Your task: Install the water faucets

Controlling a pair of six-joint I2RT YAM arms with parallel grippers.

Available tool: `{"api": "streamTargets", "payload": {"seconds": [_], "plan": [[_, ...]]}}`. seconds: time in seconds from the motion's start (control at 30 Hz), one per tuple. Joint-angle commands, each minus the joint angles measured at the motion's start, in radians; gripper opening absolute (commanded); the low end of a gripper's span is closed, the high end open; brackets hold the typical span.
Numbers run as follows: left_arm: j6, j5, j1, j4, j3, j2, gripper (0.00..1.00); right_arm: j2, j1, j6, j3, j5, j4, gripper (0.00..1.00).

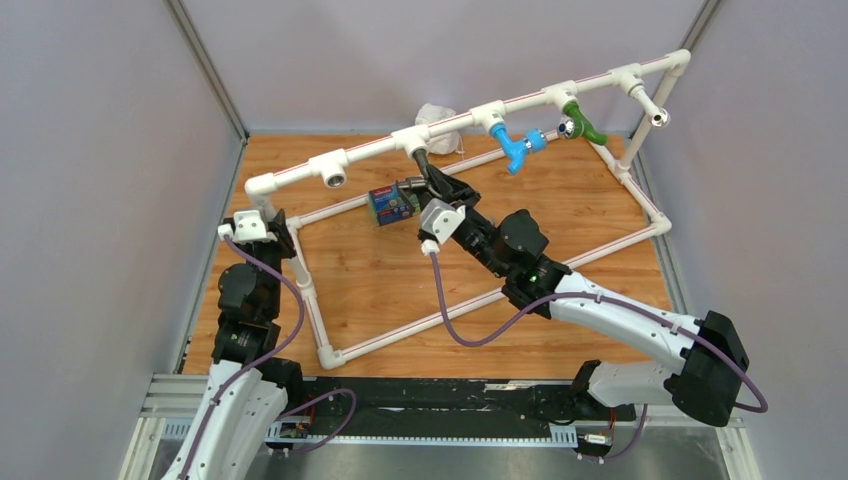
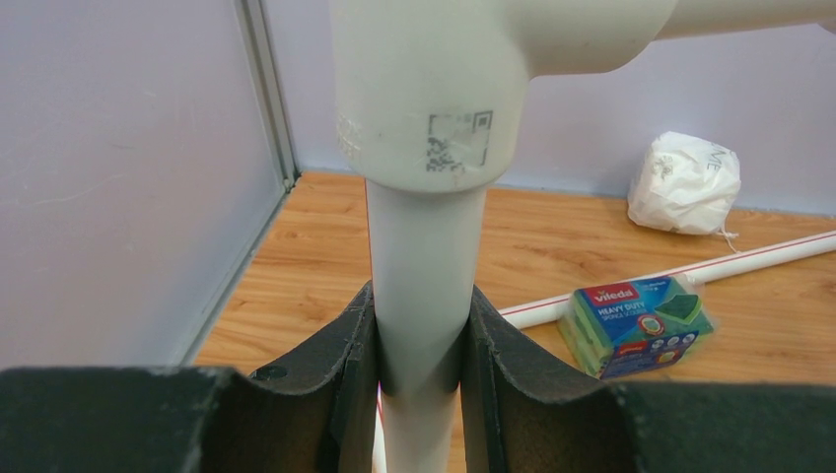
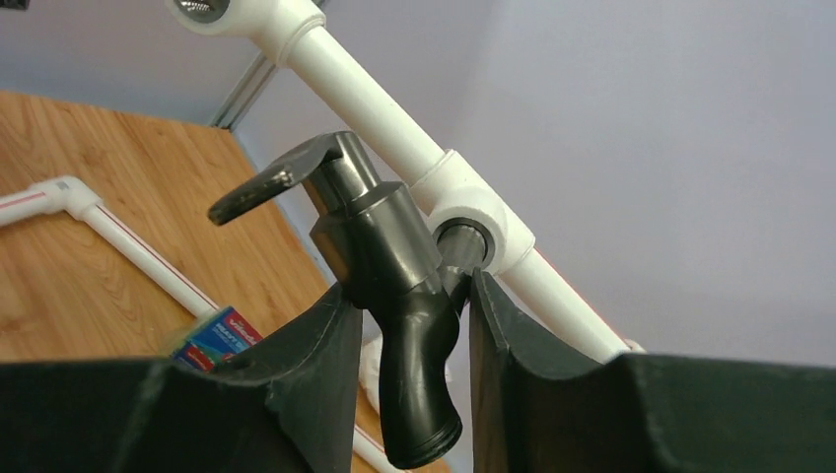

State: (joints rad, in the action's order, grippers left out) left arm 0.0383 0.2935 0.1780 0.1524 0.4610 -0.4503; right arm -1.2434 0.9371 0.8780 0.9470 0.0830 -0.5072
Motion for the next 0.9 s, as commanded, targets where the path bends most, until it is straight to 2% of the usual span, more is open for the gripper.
{"api": "streamTargets", "payload": {"seconds": [0.0,0.1,0.23,0.47,0.87], "plan": [[0.008,0.032,-0.002,-0.034,0.019,0.03,0.0,-0.017,-0.095,-0.45,0.03,0.3,-0.066,0.0],[0.009,0.033,0.0,-0.034,0.018,0.033,0.0,-0.021,-0.093,-0.528,0.016,0.302,-0.106,0.0],[0.009,0.035,-0.002,-0.033,0.018,0.039,0.0,-0.024,-0.09,-0.496,0.01,0.307,-0.134,0.0],[0.012,0.035,0.0,-0.033,0.018,0.044,0.0,-0.008,-0.09,-0.603,0.018,0.33,-0.12,0.0],[0.017,0.039,0.006,-0.034,0.018,0.055,0.0,-0.028,-0.078,-1.076,-0.031,0.495,-0.197,0.0]]}}
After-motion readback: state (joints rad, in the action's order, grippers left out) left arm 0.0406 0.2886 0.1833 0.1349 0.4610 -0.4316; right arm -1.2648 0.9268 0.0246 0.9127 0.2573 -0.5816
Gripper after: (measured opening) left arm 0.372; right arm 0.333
